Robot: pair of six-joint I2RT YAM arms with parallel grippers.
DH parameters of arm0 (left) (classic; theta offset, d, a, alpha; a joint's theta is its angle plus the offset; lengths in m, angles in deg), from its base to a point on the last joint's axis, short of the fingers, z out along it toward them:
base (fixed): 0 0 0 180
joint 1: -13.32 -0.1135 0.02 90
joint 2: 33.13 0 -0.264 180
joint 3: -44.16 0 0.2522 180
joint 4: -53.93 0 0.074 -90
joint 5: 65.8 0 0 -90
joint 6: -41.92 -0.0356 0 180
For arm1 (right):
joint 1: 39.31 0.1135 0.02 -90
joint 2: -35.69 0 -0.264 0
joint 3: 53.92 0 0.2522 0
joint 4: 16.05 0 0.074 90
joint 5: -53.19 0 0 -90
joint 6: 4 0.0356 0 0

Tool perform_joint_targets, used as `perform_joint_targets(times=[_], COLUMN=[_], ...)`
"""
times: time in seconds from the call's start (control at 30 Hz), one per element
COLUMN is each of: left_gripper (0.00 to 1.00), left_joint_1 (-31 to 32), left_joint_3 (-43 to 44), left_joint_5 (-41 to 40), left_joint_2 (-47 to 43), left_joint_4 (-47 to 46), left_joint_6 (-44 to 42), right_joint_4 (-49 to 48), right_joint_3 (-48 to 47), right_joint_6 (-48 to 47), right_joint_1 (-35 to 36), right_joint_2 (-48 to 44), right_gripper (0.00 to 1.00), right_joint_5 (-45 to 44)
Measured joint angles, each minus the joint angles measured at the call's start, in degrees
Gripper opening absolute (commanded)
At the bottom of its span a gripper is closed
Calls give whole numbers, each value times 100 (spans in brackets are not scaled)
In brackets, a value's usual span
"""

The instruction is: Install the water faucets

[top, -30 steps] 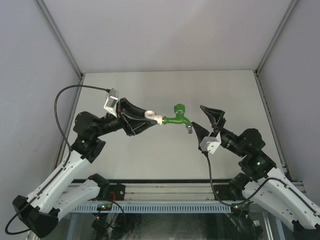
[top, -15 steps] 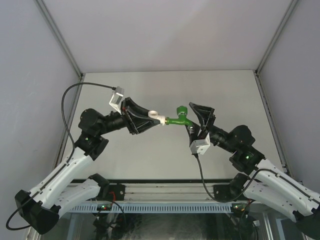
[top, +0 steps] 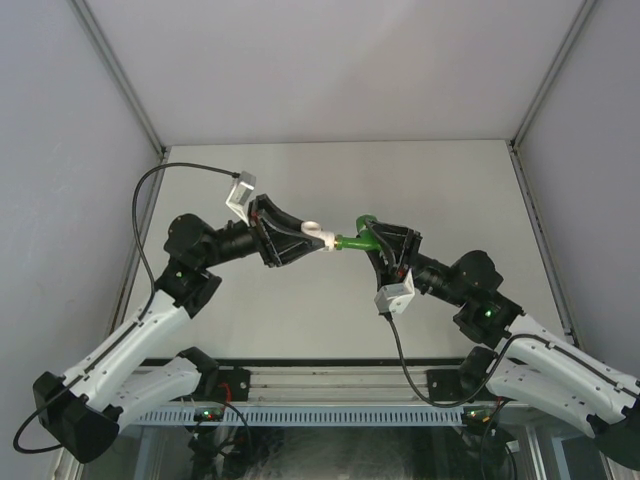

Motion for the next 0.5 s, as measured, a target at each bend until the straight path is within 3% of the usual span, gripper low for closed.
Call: perform_joint_targets(times=[0.03, 0.13, 0.3, 0.5], left_gripper=[0, 3, 34, 48], left_joint_1=[0, 2, 17, 22], left_joint_3=[0, 0, 0, 0], left_joint_5=[2, 13, 52, 63], left_joint_2=[4, 31, 109, 275], left_joint_4=[0, -9, -39, -59], left_joint_6=[-2, -2, 55, 144], right_joint_4=[22, 188, 490, 710], right_joint_3=[-4, -83, -155, -155], right_joint_6=[24, 214, 411, 387], right_joint_1=[0, -2, 0, 72], right_joint_2=[-2, -7, -96, -125], right_gripper=[0, 0, 0, 0], right_joint_5=[-2, -15, -48, -341])
